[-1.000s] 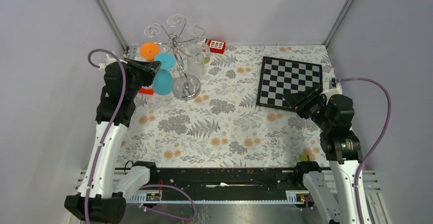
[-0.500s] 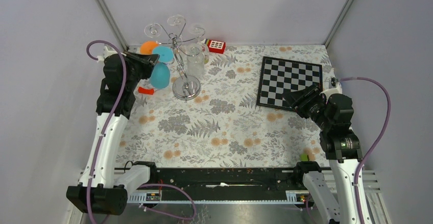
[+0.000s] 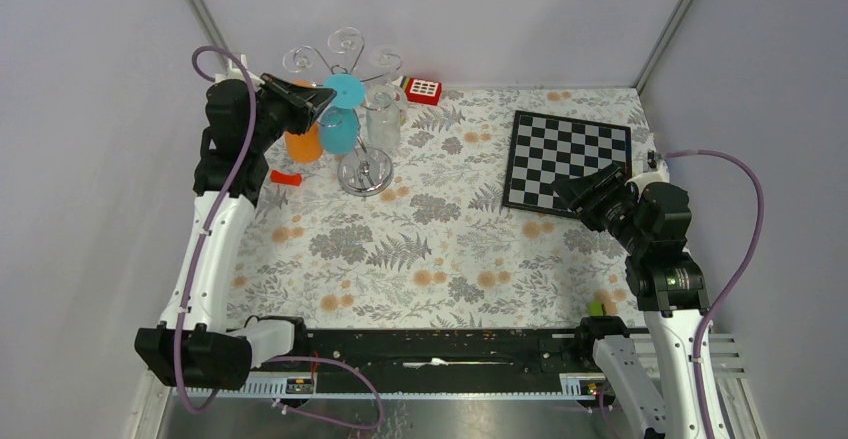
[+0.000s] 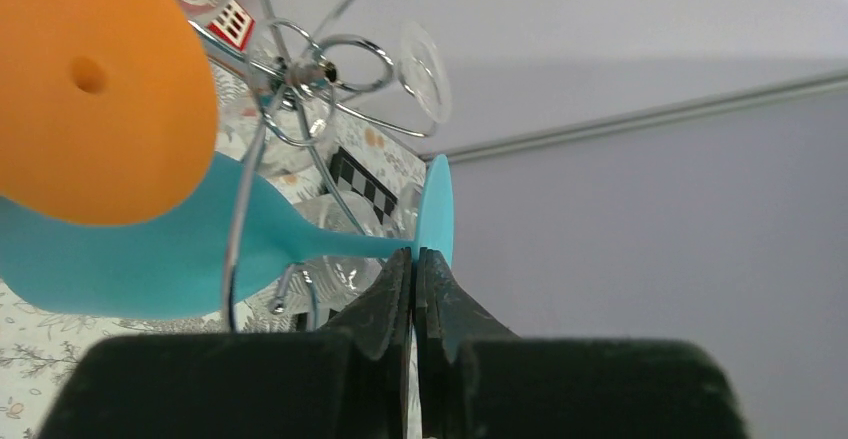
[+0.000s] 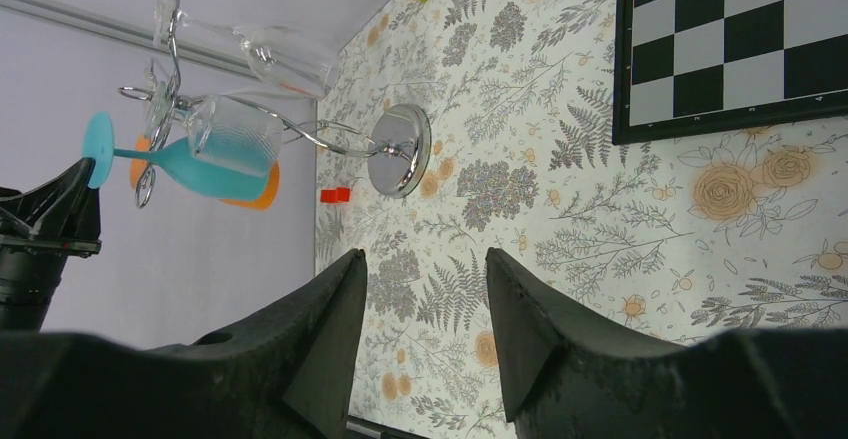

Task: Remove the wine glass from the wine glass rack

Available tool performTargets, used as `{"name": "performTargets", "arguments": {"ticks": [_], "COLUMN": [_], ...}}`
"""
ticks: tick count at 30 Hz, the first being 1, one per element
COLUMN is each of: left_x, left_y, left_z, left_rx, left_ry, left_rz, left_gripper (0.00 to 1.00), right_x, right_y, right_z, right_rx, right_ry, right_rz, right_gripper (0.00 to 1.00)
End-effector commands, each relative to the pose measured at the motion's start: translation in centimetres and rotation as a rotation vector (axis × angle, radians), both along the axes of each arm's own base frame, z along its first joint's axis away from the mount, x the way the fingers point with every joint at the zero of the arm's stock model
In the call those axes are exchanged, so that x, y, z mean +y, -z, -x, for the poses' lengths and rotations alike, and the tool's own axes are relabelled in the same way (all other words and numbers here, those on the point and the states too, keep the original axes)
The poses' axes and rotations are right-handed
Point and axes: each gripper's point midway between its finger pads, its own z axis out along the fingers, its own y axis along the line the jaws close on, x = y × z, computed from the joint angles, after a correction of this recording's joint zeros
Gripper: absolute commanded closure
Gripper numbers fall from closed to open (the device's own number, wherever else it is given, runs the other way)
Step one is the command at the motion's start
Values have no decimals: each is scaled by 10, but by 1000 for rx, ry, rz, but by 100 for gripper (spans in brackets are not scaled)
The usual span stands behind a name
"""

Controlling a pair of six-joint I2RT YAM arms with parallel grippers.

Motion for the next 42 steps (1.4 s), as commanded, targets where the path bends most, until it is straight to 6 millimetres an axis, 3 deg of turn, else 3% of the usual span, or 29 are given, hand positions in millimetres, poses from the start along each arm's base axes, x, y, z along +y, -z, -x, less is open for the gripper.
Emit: {"name": "performTargets", "arguments": {"ticks": [1,7,14,18,21,26,29,35,42], "left_x": [-19,-27,-34,-40,-46,-60,-76,-99,-105], "left_y": [-38,-39,-43,-38,-38,-40,-49,-76,-86], "left_z": [17,31,54,72,91,123,145,175,190], "left_rx": [-124,-126,-137,-127,-128,-132,-147,-196,-208], "left_ry": [149,211,273,317,352,429,502,623,641], "left_rz": [-18,-17,10,42,70,163,234,360,397], "left_gripper": [100,100,100,100,100,100,100,100,100], "right_x": [-4,-1,12,22,36,62,65,64,66], "right_y": [-5,-6,-13,-18,-25,-37,-49,-67,-76], "right_z": [-4,-2,5,13,23,35,42,60,69], "right_rx": [-23,-25,-66,-80,-87,-139,-208,-237,-243], "right_ry": [16,1,-84,-135,-210,-346,-379,-380,-412], "right_rz": [17,7,-9,-54,-126,-401,-511,-527,-573], "right_gripper": [45,43,26,23,23,19,17,15,8]}}
